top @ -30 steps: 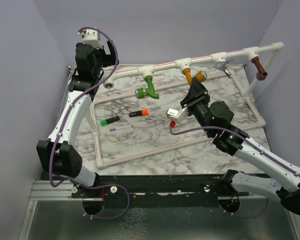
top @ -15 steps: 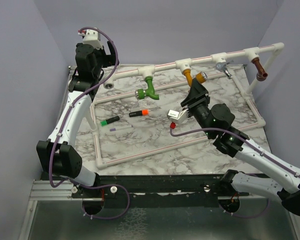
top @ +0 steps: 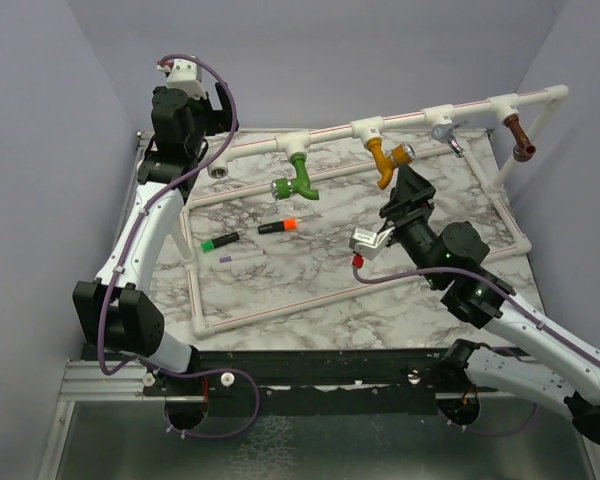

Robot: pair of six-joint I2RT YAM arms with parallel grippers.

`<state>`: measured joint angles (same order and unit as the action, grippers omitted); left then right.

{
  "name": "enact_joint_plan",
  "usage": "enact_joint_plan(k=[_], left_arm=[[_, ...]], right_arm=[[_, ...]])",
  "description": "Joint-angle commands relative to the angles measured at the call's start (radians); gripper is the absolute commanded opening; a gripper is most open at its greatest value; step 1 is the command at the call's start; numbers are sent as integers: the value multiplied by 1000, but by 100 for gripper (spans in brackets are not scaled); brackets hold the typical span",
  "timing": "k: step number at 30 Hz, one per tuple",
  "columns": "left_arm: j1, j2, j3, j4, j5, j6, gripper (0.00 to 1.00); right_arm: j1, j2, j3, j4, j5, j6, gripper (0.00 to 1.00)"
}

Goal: Install the water faucets

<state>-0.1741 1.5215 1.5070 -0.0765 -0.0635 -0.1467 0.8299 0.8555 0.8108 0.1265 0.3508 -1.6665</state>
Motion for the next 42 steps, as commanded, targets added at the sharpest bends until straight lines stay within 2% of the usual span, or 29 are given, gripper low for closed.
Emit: enact_joint_plan(k=[1,8,14,18,23,27,34,42], left_arm=[[-15,101,-87,-163,16,-2,99],[-15,103,-87,-164,16,-2,99],[-15,99,-87,-164,16,-3,99],[-15,94,-86,-164,19,-4,99],[-13,86,-81,-166,20,-6,99],[-14,66,-69,-166,44,-22,99],[-15,49,13,-171,99,-69,99],[-15,43,178,-184,177,-146,99]], right_arm=[[-3,-74,-15,-52,-79,67,81],[-3,-168,33,-125,-113,337,84],[-3,-174,60,-163,14,587,85],[-4,-159,45,-122,140,758,91],[-5,-136,-25,-75,263,923,99],[-15,-157,-145,29,324,1046,100],[-138,-91,-236,24,274,1354,100],[-361,11,-310,141,112,1513,100]])
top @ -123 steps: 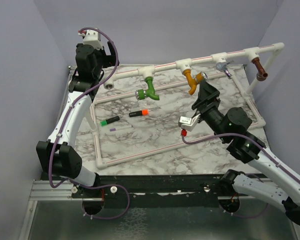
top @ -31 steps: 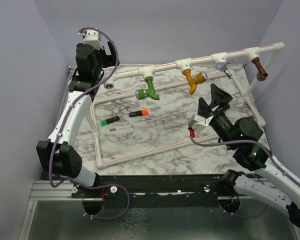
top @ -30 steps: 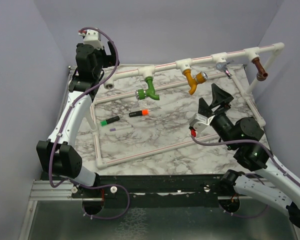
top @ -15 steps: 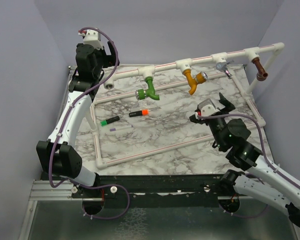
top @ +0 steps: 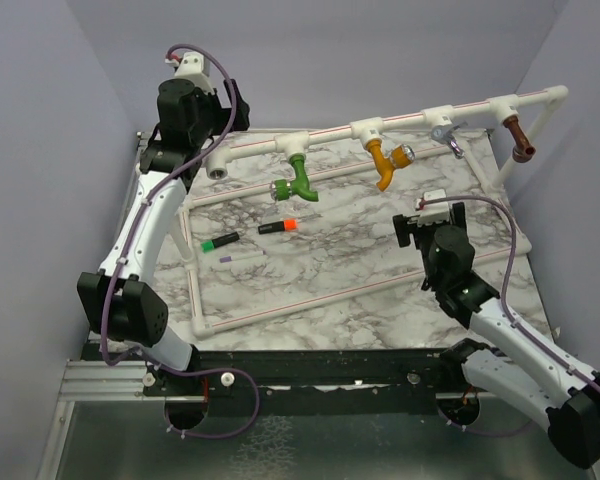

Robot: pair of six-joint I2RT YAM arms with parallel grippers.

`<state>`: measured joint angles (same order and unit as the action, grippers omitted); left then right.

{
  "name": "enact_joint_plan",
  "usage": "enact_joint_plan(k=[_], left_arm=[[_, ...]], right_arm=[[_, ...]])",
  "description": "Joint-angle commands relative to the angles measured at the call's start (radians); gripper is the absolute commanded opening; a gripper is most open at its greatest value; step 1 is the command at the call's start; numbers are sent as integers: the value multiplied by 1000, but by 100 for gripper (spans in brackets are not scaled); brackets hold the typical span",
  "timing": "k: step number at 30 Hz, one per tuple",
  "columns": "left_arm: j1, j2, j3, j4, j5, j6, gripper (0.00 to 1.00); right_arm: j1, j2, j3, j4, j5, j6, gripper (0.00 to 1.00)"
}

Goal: Install the water faucets

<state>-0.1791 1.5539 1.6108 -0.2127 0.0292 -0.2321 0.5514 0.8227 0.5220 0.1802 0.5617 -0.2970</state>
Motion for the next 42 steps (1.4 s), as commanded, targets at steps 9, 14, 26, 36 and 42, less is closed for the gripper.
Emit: enact_joint_plan(k=[9,14,26,36,42], left_arm=[[-10,-61,185,-37,232,-129,99],[-10,-149,173,5,312,-149,99],[-10,-366,13,47,422,-190,99],[-36,-524,-174,15,497,-197,99],[-69,-619,-242,-51,491,-176,99]], right_arm=[[-289,157,-157,322,-167,276,100],[-383,317,-268,628,-217,289,100],[-439,795,-299,1161,-366,229,100],[-440,794,-273,1086,-338,247,100],[-439,799,-284,1125,-329,241,100]])
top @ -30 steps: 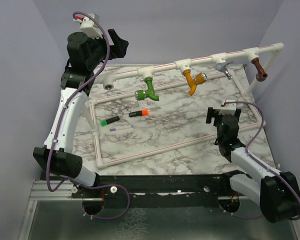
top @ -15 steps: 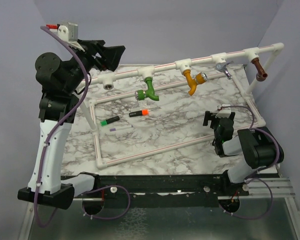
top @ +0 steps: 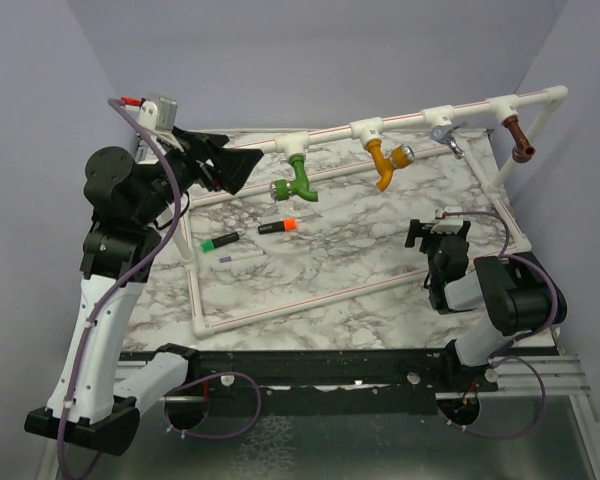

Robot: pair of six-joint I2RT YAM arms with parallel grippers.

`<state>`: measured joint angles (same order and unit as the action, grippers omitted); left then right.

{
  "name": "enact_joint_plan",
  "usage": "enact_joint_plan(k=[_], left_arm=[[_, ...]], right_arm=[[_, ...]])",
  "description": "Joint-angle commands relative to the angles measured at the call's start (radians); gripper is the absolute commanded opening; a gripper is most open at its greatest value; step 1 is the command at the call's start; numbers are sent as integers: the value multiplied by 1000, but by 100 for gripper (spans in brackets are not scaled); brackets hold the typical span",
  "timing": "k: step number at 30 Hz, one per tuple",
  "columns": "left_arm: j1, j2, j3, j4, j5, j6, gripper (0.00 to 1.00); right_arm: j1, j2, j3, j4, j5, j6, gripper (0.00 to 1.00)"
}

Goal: Install the water faucets

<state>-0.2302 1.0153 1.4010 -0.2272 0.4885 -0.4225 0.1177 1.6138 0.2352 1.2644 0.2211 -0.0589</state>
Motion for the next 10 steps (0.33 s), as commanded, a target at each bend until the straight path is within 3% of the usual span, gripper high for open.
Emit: enact_joint_plan(k=[1,10], left_arm=[[-20,-98,-48,-43,36,16,99],[-27,-234,-125,-147,15,82,99]], right_arm=[[-6,8,3,42,11,4,100],[-25,4,27,-11,-27,20,100]])
